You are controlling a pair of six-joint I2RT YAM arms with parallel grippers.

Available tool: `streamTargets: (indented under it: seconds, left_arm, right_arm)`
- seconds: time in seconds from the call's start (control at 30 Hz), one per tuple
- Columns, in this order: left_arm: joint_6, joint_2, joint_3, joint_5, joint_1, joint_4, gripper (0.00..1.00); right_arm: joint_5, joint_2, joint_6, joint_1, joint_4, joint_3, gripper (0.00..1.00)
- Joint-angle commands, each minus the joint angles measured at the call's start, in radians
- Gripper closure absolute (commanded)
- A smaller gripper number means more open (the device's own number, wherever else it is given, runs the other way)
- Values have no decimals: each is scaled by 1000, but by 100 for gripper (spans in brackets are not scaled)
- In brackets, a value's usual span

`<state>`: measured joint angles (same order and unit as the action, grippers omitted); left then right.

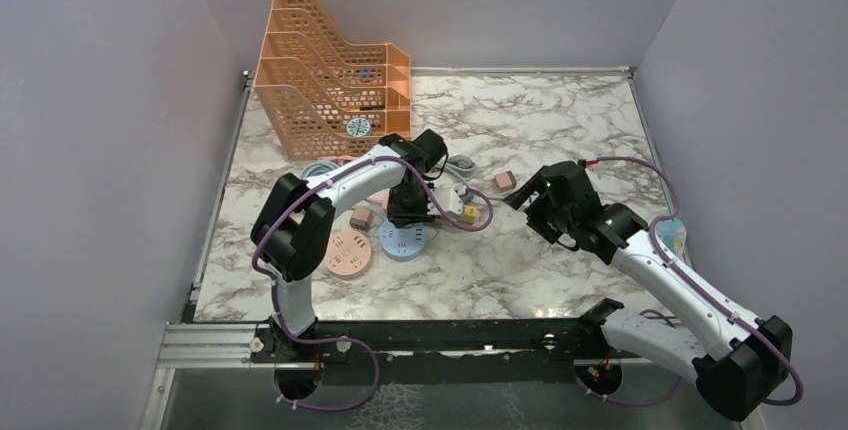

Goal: Insert the plug

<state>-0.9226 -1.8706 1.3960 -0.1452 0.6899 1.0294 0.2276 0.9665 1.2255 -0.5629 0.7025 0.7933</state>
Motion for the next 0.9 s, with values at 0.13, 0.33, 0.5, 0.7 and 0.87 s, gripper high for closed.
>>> streamTargets:
  seconds: [0.13, 0.33, 0.5, 0.7, 0.87]
  left_arm:
    - [9, -185, -42, -19, -13, -66, 100]
    - [49, -50, 54, -93, -21, -23, 67]
    - [40, 74, 84, -108, -21, 29, 35]
    - [33, 236, 49, -141, -21, 38, 24]
    - [7, 361, 23, -207, -22, -23, 24]
  right_arm:
    - [58, -23, -12, 3, -1, -4, 27]
    - [85, -29, -32, 3, 22, 22, 27]
    - [87, -41, -36, 3, 29, 31, 27]
    - [90, -59, -41, 3, 40, 43, 26]
    - [104, -61, -139, 3, 10, 63, 26]
